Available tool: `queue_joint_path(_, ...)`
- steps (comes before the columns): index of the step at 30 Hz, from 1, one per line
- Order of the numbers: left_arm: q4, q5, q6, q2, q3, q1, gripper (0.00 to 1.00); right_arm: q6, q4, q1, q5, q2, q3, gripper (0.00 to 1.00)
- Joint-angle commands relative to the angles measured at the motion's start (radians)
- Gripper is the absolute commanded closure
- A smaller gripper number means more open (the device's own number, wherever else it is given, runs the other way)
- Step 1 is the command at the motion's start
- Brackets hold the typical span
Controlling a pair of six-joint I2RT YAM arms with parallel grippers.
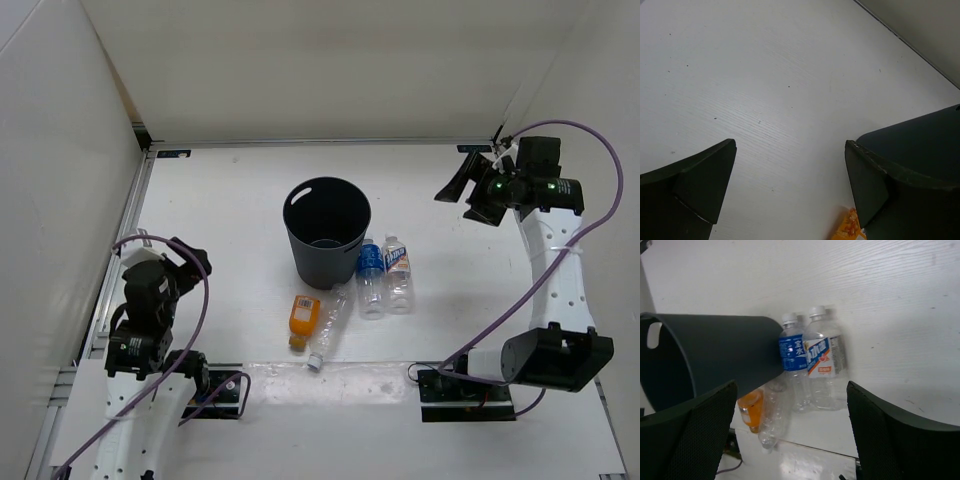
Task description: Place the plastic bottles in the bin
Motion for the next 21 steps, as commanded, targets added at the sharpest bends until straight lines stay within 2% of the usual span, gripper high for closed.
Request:
queue_joint_path(1,-0.012,-0.036,-0.026,0.015,0.039,-0.004,0.0,0.012,-0.033,-0.008,0.126,-0.053,0.044,0.1)
queue_joint_path(5,-0.077,-0.097,-0.193,-0.018,0.039,-0.004,0.0,-0.001,-0.037,0.007,0.183,-0.065,0.064,0.1)
queue_joint_path(8,-0.041,-0.039,-0.203,-0.047,0.018,-0.004,0.0,0.006,-0.047,0.038,0.239,-0.062,0.071,0.1)
queue_joint_path(10,0.044,0.113,-0.027,-0.027,0.024,-0.004,0.0,0.02,-0.044,0.053,0.251,-0.067,0.054,0.1)
queue_joint_path(12,0.074,0.315,0.05,0.037,0.027,-0.004,0.0,0.019,-0.05,0.065,0.258,-0.062,0.029,0.1)
queue_joint_path(15,-0.014,0.352,0.067,0.157,0.062,-0.004,0.0,-0.004,-0.073,0.105,0.326,-0.056,0.005,0.1)
queue_joint_path(16,-0.034,0.377,0.079,0.18,0.068,-0.004,0.0,-0.003,-0.08,0.16,0.434,-0.053,0.003,0.1)
queue_joint_path(21,-0.076,0.311,0.095,0.194,0.051,-0.008,0.0,-0.013,-0.167,0.188,0.47,0.002,-0.029,0.1)
